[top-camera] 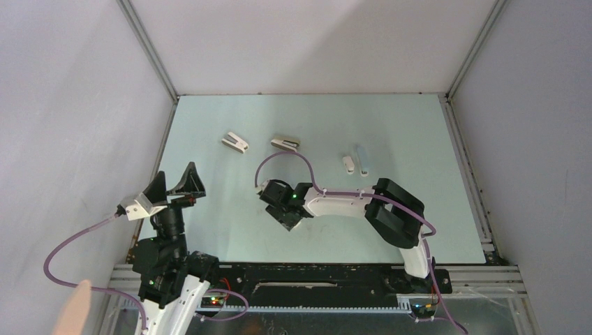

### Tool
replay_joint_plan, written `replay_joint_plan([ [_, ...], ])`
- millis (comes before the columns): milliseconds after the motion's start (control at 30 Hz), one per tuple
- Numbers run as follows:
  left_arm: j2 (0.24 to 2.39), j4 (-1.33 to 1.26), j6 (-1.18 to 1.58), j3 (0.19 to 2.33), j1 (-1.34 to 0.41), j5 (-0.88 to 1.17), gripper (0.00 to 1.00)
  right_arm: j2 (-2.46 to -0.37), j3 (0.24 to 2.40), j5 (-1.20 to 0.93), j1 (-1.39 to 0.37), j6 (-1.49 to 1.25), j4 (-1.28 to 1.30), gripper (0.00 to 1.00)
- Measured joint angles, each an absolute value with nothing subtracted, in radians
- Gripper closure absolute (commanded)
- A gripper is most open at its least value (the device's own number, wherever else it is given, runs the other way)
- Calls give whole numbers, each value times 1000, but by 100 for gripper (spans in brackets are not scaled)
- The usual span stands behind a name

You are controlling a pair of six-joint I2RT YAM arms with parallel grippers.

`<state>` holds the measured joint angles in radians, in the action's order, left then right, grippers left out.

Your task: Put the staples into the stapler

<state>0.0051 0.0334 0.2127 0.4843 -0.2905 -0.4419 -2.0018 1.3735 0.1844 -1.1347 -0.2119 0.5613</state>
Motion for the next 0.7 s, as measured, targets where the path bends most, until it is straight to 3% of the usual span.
replay_joint_plan([
  [400,14,44,213,487,-291,-407,0,-1932,1278,225,-1088,-189,551,43],
  [700,196,144,276,582,-290,-319,0,-1790,1131,216,-1031,-194,511,39],
])
